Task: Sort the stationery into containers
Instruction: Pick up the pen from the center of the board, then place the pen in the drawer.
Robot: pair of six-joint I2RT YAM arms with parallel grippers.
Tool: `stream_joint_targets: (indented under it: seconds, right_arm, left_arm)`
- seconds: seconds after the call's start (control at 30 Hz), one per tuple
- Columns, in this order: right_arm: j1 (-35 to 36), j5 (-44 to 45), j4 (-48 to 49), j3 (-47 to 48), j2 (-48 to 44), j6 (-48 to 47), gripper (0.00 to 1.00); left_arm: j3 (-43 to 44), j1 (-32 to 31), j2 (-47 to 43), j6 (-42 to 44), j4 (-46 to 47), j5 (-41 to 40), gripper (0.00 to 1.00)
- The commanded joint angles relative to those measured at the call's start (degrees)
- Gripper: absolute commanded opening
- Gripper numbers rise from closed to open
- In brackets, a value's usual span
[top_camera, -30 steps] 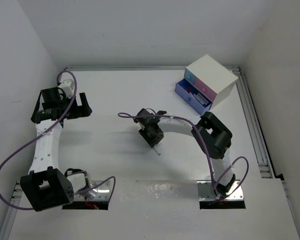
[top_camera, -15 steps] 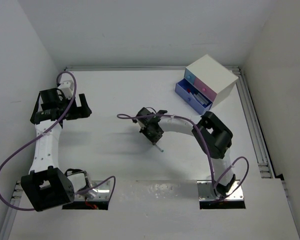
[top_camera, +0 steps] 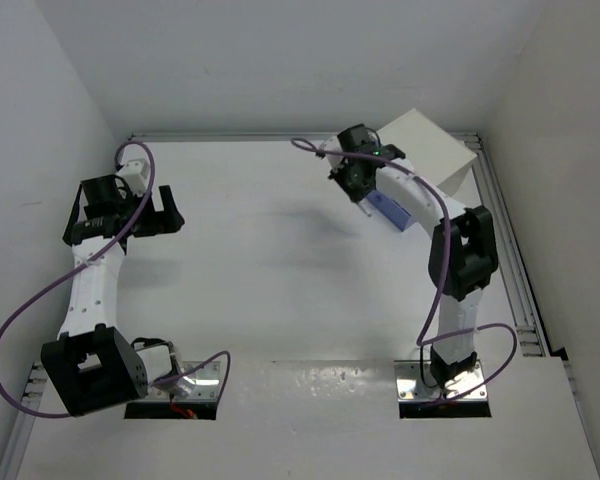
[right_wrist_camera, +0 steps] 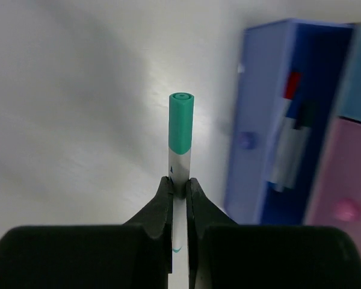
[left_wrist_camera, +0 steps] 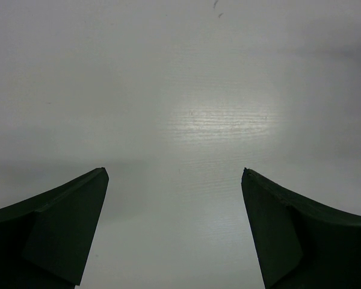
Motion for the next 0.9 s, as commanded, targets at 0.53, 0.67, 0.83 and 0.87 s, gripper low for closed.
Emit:
stream_joint_targets:
  seconds: [0.53, 0.67, 0.83, 0.87]
  right_arm:
    - [-12.33, 7.75, 5.57, 13.63, 10.78, -18.31, 0.00]
    - [-12.77, 8.72, 6.27, 12.49, 11.57, -18.40, 0.20]
    - [-12.24, 8.81, 6.72, 11.34, 10.08, -17.08, 0.52]
    - [-11.98, 7.94, 6.54, 11.26, 9.47, -16.56, 0.52]
  left_arm:
    - [0.05, -1.17, 0.91, -0.70, 3.89, 0.82, 1.00]
    - [0.05, -1.09, 0.92, -0.70, 3.89, 0.74, 1.00]
    - [-0.12, -1.17, 1.00, -0.96, 3.80, 1.18, 1.00]
    - [-0.12, -1.26, 0.92, -1.05, 3.88, 1.26, 1.00]
